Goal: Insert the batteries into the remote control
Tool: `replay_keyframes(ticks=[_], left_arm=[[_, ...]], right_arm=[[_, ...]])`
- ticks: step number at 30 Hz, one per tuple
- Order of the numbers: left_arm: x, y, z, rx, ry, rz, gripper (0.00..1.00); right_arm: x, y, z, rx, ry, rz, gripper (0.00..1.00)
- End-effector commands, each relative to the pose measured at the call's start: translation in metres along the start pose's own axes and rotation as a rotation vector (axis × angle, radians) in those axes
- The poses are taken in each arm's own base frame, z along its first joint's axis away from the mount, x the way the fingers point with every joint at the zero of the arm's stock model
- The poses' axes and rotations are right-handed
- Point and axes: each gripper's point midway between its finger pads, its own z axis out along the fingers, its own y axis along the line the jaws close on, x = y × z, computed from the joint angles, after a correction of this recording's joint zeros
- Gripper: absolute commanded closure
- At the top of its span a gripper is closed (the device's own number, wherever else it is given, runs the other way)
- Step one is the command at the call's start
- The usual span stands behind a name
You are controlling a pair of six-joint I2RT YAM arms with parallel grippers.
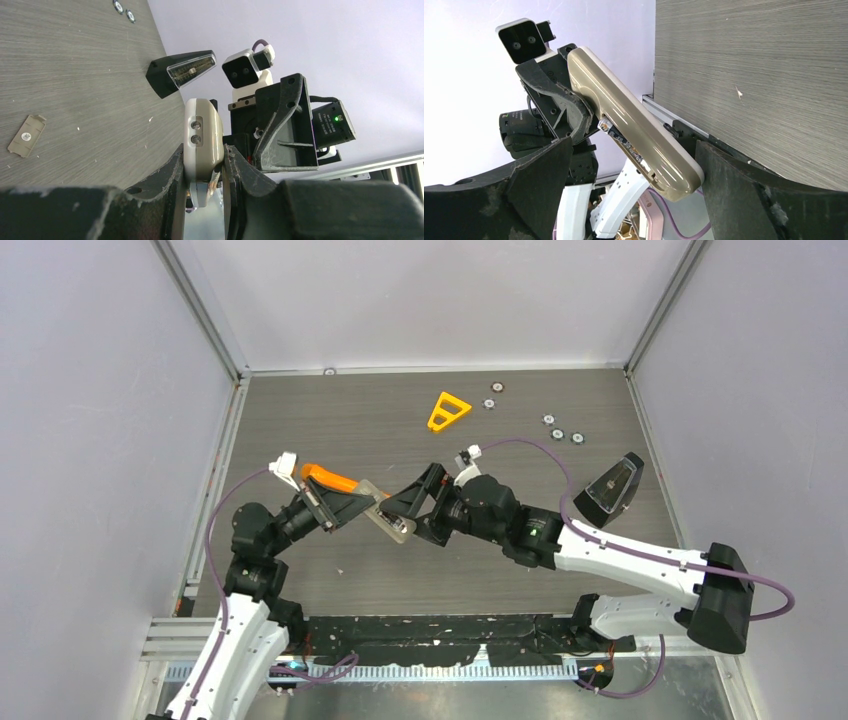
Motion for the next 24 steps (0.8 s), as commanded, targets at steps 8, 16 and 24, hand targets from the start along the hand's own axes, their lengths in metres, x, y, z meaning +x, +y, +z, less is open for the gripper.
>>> replay_keyframes(ticks=[8, 16, 24], left_arm=[[0.004, -0.019, -0.004, 0.082, 0.034, 0.128, 1.00], [0.006, -0.025, -0.008, 0.115, 0.028, 0.216, 1.00], [0.005, -0.022, -0.007, 0.102, 0.022, 0.195, 1.00]], right_arm=[[-0.008, 0.023, 0.007, -0.118, -0.021, 0.055, 0.07], [-0.008, 0.019, 0.011, -0.120, -0.020, 0.054, 0.14], [-0.006, 0.014, 0.011, -0.122, -0.011, 0.043, 0.32]])
